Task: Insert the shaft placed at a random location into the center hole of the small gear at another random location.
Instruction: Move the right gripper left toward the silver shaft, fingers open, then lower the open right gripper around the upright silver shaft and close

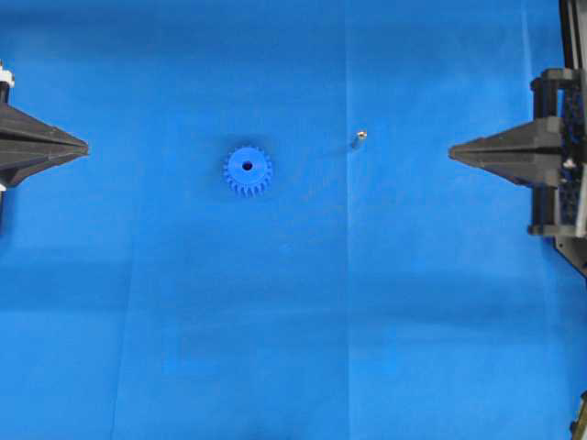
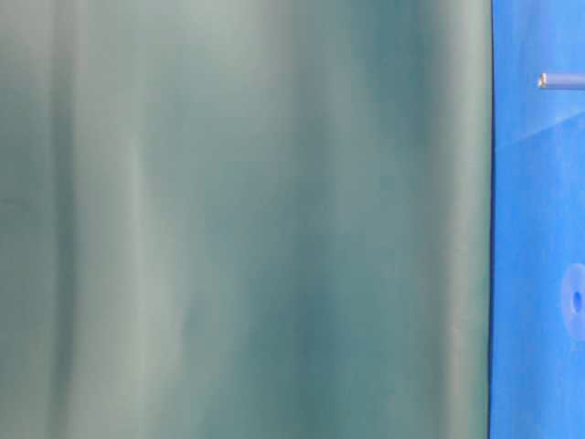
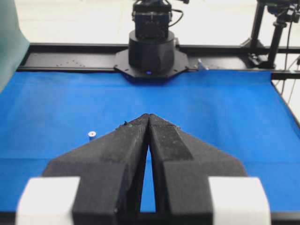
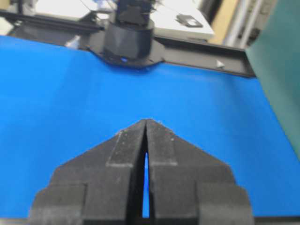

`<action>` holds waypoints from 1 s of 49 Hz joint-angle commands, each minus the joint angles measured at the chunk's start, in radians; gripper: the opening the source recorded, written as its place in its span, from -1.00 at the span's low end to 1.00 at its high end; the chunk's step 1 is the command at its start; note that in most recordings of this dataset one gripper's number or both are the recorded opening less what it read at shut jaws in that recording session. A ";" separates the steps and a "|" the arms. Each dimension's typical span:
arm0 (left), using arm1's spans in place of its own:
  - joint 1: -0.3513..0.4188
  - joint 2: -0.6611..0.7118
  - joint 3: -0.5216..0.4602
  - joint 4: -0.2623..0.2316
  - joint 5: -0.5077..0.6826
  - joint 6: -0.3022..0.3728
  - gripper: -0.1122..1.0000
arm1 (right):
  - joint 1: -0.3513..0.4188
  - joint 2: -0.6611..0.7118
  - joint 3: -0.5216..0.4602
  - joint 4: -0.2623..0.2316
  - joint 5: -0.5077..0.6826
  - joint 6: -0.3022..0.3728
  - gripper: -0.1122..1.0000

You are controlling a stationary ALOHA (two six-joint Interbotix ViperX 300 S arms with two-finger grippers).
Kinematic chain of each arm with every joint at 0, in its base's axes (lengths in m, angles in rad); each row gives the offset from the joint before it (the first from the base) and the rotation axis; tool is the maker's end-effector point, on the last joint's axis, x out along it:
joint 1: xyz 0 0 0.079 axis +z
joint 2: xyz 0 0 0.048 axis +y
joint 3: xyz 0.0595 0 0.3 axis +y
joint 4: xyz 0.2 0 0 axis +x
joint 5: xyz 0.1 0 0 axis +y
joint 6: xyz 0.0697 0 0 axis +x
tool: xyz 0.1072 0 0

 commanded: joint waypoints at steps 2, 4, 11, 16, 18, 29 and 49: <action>0.005 0.002 -0.008 0.003 -0.006 0.002 -0.80 | -0.034 0.084 -0.002 0.003 -0.071 0.003 -0.89; 0.005 0.002 -0.006 0.003 -0.006 0.002 -0.80 | -0.043 0.123 -0.002 0.003 -0.097 0.005 -0.85; 0.008 0.002 -0.002 0.003 -0.006 0.002 -0.80 | -0.060 0.279 -0.011 0.025 -0.186 0.009 -0.48; 0.009 0.002 0.002 0.003 -0.006 -0.002 -0.80 | -0.083 0.411 -0.026 0.069 -0.241 0.009 0.01; 0.009 0.002 0.002 0.003 -0.005 -0.003 -0.80 | -0.097 0.459 -0.032 0.081 -0.264 0.008 0.24; 0.012 0.003 0.009 0.003 -0.006 -0.003 -0.80 | -0.132 0.718 -0.057 0.129 -0.439 0.008 0.66; 0.034 0.005 0.020 0.003 -0.009 -0.009 -0.80 | -0.146 0.954 -0.074 0.236 -0.540 0.008 0.68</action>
